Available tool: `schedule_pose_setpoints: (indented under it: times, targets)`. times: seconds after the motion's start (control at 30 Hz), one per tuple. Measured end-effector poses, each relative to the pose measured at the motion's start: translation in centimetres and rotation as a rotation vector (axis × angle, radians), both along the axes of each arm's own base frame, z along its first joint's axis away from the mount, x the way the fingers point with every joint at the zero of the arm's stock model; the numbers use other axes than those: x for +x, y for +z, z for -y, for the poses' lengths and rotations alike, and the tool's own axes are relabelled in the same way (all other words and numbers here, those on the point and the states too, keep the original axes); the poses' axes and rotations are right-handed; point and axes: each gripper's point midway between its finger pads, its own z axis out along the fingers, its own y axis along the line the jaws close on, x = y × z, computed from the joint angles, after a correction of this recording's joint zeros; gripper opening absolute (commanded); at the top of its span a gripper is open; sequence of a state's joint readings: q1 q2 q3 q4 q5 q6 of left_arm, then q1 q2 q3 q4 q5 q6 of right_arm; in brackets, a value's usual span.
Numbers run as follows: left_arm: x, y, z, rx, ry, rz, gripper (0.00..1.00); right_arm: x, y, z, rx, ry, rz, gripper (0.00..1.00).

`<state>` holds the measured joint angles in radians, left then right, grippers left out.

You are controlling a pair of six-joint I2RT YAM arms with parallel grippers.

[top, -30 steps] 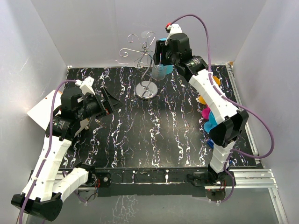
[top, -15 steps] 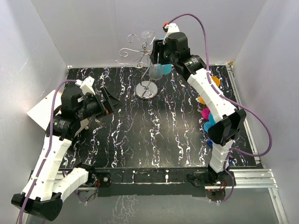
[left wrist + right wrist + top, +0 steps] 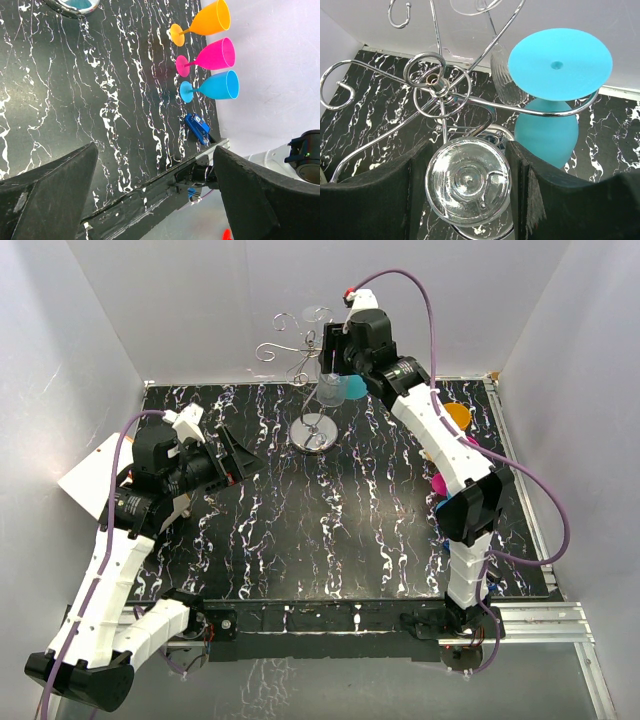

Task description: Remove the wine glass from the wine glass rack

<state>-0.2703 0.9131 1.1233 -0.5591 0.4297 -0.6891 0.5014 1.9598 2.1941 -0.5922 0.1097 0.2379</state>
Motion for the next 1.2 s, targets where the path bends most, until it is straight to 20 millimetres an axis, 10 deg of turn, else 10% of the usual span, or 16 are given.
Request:
schedule_pose_setpoints:
  times: [1.2]
  targets:
    - [-0.5,-0.4,-0.2,0.012,-0.003,-0.015,0.99,2.3,0.2,3.2,-0.034,-0.237,0.036,0.21]
